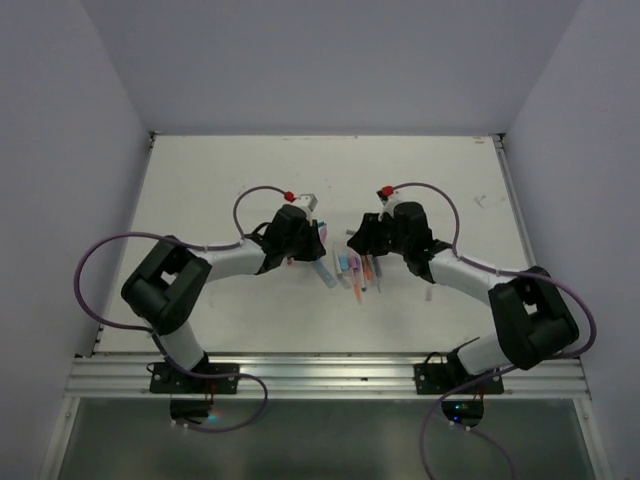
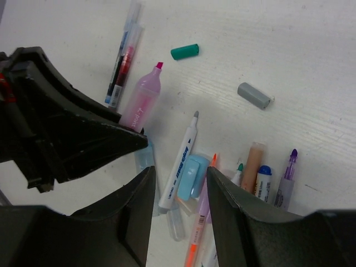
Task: Open the pen caps
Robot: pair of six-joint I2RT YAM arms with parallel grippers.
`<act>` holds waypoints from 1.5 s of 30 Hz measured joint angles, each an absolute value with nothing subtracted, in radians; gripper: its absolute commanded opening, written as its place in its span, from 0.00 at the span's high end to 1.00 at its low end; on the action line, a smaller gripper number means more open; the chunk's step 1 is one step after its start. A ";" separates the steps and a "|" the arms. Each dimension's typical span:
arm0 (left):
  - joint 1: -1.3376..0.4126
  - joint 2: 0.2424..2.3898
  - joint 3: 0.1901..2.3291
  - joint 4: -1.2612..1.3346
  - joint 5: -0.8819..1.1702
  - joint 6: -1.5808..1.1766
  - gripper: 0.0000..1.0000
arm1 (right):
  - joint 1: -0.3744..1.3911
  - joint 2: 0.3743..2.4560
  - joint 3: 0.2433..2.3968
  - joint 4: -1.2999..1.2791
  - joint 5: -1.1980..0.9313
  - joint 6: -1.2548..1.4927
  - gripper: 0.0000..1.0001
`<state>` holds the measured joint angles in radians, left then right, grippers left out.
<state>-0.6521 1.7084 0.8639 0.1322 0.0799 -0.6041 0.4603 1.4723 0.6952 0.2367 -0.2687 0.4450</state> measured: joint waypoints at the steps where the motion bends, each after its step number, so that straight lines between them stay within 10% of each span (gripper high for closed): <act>1: -0.654 1.717 0.870 0.132 0.076 -0.604 0.83 | 0.460 1.459 0.695 0.236 -0.267 0.445 0.54; 22: -0.662 1.795 0.952 0.066 0.006 -0.586 0.53 | 0.465 1.378 0.666 0.201 -0.250 0.426 0.53; 31: -0.662 1.699 0.960 -0.060 -0.105 -0.577 0.17 | 0.465 1.338 0.665 0.176 -0.243 0.412 0.53; 45: -0.574 1.624 1.003 -0.203 -0.323 -0.553 0.48 | 0.465 1.247 0.665 0.127 -0.225 0.399 0.53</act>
